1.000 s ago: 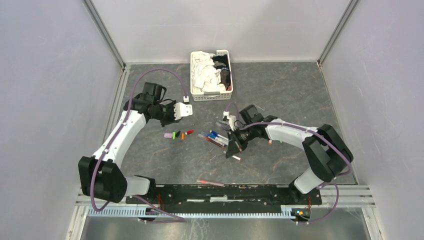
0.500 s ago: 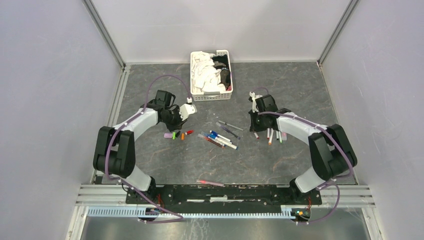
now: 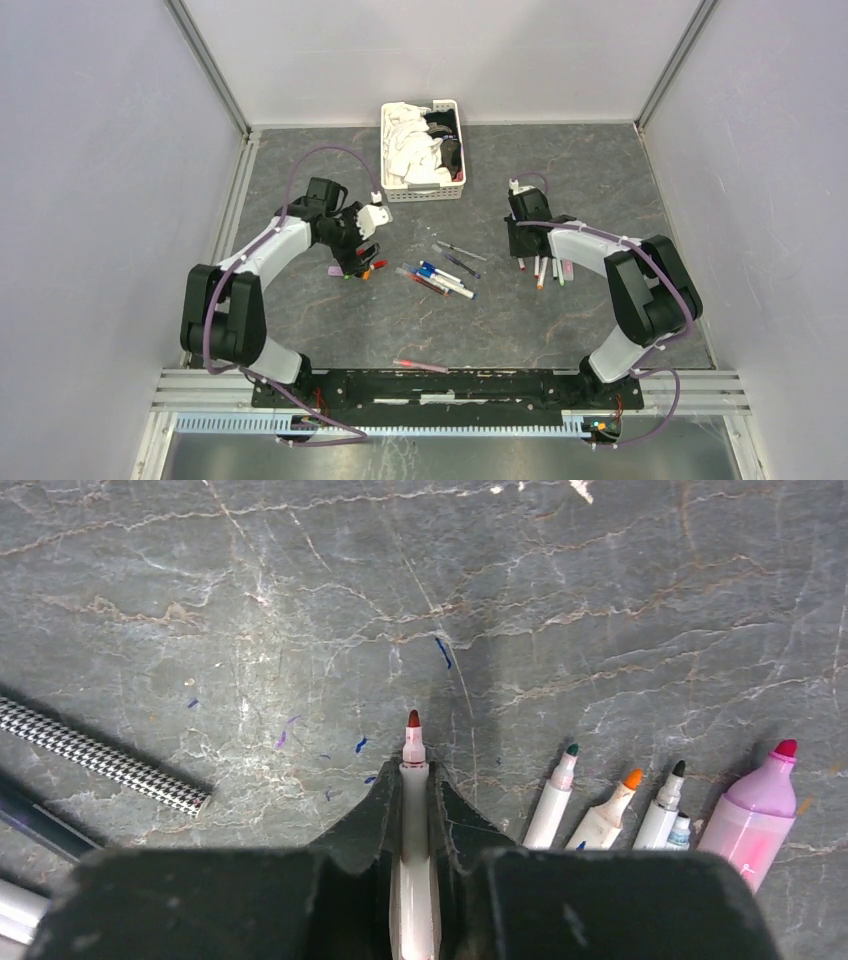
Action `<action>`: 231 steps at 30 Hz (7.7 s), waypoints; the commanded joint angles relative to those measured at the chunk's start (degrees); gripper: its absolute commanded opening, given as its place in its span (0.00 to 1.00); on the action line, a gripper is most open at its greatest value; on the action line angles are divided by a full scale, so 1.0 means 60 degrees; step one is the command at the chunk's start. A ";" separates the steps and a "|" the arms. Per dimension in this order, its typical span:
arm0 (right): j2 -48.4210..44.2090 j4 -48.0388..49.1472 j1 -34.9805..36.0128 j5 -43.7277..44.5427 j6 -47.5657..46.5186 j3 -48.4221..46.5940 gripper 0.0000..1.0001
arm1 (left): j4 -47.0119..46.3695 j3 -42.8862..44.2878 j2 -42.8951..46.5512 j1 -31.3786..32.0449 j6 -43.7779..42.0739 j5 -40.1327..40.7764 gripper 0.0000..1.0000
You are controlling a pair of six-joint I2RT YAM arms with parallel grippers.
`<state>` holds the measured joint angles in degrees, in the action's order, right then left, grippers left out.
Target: Open the pen caps
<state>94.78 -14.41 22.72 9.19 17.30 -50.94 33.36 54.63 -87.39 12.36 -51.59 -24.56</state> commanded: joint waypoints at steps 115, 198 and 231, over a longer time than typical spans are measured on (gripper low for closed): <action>0.1642 0.1281 0.4310 -1.0829 0.0734 -0.3290 0.36 | 0.2961 -0.0316 0.3426 0.2759 -0.2476 -0.1888 0.02; -0.1458 -0.0086 0.1317 -0.1213 -0.1592 -0.0812 0.46 | 0.1691 0.3390 0.2844 0.0876 0.3499 0.0762 1.00; 0.0854 -0.0265 0.3026 -0.0823 -0.2564 -0.2374 0.00 | 0.2330 0.2471 0.2833 0.0851 0.3253 -0.0243 1.00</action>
<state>103.92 -16.43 40.88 2.24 1.69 -62.57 47.53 71.20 -69.78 17.69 -32.53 -23.05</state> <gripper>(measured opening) 0.022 0.996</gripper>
